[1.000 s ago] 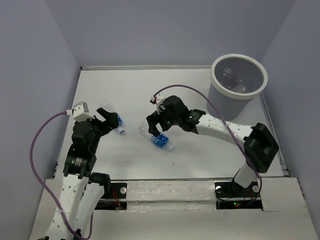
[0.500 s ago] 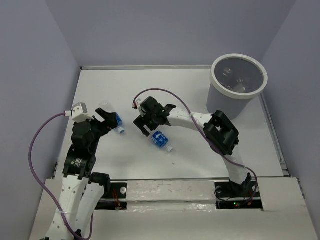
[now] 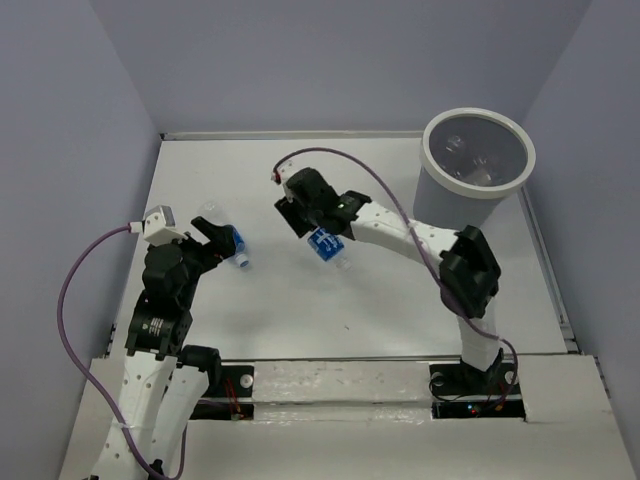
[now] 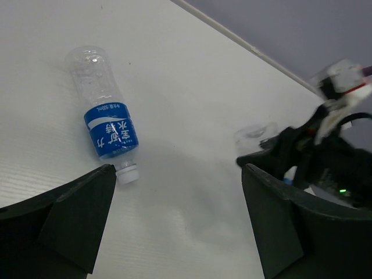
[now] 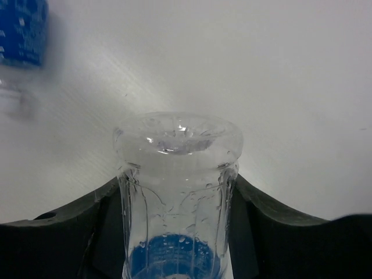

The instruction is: Put the plastic bottles in the bin

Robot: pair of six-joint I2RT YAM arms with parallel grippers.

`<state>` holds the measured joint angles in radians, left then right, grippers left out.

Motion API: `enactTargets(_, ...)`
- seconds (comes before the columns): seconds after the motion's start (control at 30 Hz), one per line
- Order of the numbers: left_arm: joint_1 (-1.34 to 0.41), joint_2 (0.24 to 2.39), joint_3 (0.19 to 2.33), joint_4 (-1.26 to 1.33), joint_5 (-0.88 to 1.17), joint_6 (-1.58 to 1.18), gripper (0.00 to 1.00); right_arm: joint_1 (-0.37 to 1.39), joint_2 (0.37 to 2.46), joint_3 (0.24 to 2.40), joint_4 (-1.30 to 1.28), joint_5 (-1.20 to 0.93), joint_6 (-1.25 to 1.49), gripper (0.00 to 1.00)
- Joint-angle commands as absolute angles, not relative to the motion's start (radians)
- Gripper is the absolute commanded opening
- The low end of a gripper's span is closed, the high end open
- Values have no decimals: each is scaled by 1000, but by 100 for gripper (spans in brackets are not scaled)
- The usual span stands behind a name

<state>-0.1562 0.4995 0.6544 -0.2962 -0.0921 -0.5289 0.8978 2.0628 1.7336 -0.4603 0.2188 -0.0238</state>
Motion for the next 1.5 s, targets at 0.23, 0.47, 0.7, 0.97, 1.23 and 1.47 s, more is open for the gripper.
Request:
enactTargets(0.23,-183,474,660,-259,-80,-515,99,445,1405,1516,333,526,-166,39)
enactTargets(0.47,-198,477,658,-256,-75,-512,99,177,1465,1488,462,546,-174,37)
enactTargets(0.7,-199,485,658,-265,-110,-520,99,130,1457,1333,463,525,-46,46)
enactTargets(0.97,-184,574,666,-291,-222,-575,99,121,1331,1373,207,395,138,100)
enactTargets(1.23,-178,805,601,-157,-261,-712,99,320,1186,1284,12,91,308,100)
enactTargets(1.47,-176,1096,644,-60,-462,-798,99,707,1138,1092,43,67,261,100)
